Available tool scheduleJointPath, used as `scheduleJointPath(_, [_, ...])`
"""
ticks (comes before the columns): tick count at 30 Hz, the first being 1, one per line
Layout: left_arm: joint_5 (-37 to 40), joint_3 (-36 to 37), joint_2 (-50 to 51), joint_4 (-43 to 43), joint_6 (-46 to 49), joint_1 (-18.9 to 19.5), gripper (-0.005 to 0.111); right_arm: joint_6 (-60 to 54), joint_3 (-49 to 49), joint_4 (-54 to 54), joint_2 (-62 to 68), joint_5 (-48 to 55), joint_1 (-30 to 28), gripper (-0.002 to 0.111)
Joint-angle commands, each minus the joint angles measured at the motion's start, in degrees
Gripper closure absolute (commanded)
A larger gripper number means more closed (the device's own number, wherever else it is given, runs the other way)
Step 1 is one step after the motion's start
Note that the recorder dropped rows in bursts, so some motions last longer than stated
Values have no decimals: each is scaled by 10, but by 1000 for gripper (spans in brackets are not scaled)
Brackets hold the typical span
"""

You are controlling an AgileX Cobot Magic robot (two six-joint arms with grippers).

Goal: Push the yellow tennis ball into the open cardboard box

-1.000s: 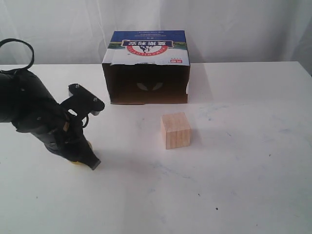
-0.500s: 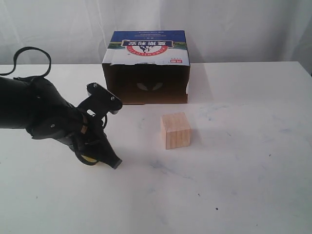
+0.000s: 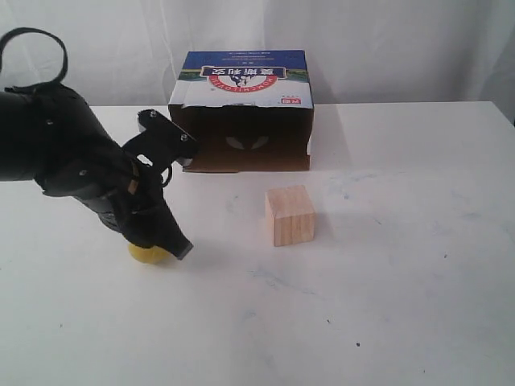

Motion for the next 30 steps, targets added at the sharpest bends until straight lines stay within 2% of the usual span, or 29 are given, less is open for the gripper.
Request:
scheduleJointPath(1, [23, -3, -18, 24, 3, 24, 107, -2, 3, -1, -4, -4, -1, 108])
scheduleJointPath(9, [-69, -3, 53, 37, 3, 105, 107, -2, 3, -1, -4, -4, -1, 108])
scheduleJointPath(14, [-71, -3, 70, 35, -8, 85, 107, -2, 3, -1, -4, -4, -1, 108])
scheduleJointPath(23, [-98, -3, 75, 32, -14, 72, 107, -2, 3, -1, -4, -4, -1, 108])
scheduleJointPath(30, [-106, -38, 114, 32, -18, 48, 107, -2, 3, -1, -4, -4, -1, 108])
